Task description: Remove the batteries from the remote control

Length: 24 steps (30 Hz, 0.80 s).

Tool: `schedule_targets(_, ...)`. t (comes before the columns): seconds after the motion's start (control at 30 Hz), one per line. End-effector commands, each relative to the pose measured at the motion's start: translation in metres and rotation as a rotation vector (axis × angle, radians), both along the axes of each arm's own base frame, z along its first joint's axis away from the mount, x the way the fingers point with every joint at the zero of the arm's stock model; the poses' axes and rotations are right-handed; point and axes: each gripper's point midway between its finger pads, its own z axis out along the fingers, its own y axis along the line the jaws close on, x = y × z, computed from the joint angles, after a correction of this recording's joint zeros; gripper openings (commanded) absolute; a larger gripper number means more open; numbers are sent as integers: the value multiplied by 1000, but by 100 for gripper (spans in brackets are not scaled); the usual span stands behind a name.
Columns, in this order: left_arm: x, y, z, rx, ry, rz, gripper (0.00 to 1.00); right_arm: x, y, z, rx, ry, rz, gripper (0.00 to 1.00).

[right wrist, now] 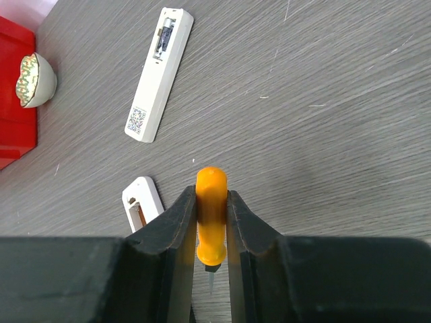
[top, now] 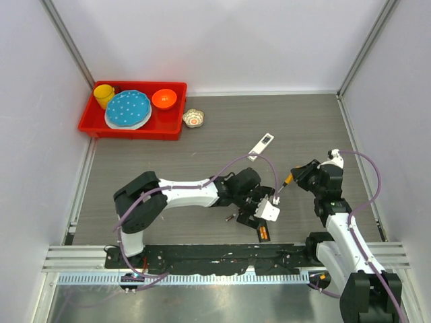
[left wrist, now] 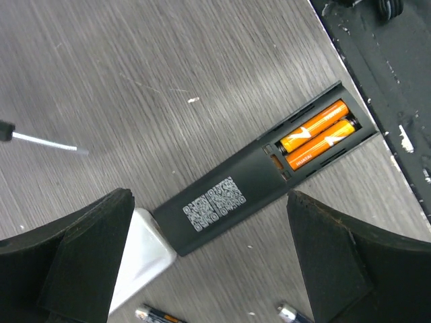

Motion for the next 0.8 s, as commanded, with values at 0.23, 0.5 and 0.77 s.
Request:
schedule_targets(0.23,-17,13,-28,219,2,-277,98,5,-1,14,5,-58,14,1)
schedule_targets(0.5,-12,13,-40,272,-19,-285,81,6,-3,15,0,-60,8,1)
schedule_targets(0.77,-9,6,-42,314,-19,-289,71,6,-1,15,6,-63,12,1)
